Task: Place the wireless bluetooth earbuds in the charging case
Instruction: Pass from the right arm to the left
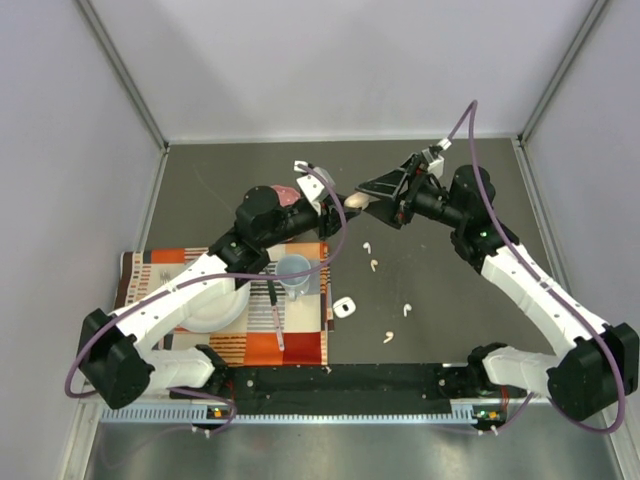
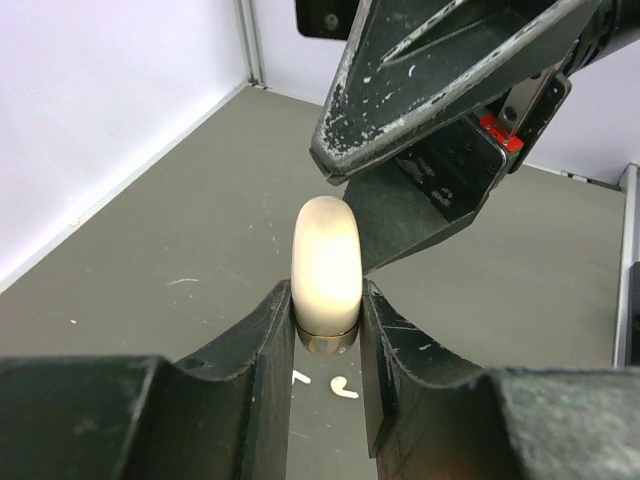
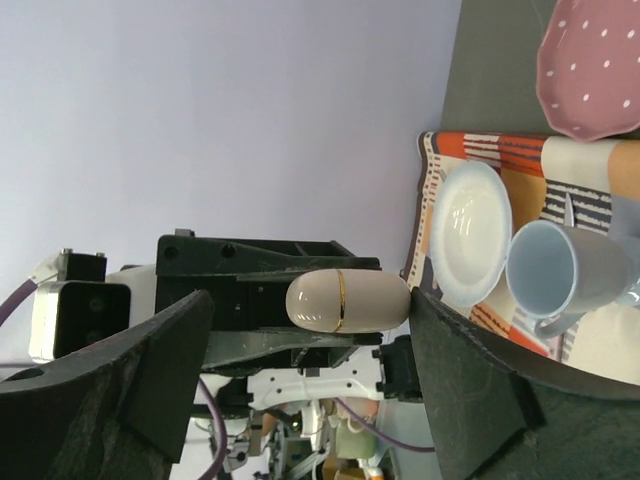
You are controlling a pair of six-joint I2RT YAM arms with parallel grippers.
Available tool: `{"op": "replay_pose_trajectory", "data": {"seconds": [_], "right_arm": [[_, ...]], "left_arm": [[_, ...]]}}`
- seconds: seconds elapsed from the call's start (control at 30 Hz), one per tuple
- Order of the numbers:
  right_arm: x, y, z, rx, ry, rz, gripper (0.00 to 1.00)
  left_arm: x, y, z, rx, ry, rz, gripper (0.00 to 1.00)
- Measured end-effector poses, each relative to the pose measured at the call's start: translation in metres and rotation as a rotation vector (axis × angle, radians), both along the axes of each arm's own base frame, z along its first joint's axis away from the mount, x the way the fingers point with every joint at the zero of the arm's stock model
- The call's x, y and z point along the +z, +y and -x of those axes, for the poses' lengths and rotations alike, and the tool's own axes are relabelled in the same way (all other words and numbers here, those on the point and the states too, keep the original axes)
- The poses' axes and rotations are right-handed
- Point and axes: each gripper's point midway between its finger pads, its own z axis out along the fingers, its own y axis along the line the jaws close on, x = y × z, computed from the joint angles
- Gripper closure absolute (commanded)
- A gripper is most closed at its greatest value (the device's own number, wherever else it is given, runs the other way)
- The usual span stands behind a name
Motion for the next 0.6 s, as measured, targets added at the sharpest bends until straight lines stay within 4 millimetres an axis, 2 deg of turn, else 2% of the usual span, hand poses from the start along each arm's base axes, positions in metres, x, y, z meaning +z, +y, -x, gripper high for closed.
{"op": "replay_pose_trajectory", "data": {"seconds": [0.1, 0.13, 0.2, 0.6], "right_arm": [[0.0012, 0.0011, 0.0018, 0.014, 0.004, -0.016, 0.30], [0.0007, 0.0015, 0.0017, 0.017, 0.008, -0.018, 0.38], [-0.0018, 0.0024, 0.0020, 0.024, 0.018, -0.019, 0.44], [-0.0073, 0.0038, 0.0024, 0.039, 0.045, -0.026, 0.45]], "left_arm": [[0.0011, -0.0014, 0.0010, -0.014, 0.000, 0.004, 1.00], [0.0019, -0.0015, 0.0012, -0.016, 0.000, 0.006, 1.00], [0.0022, -0.0022, 0.0021, -0.023, 0.000, 0.007, 1.00], [0.0046, -0.0025, 0.0035, -0.041, -0.003, 0.010, 1.00]]}}
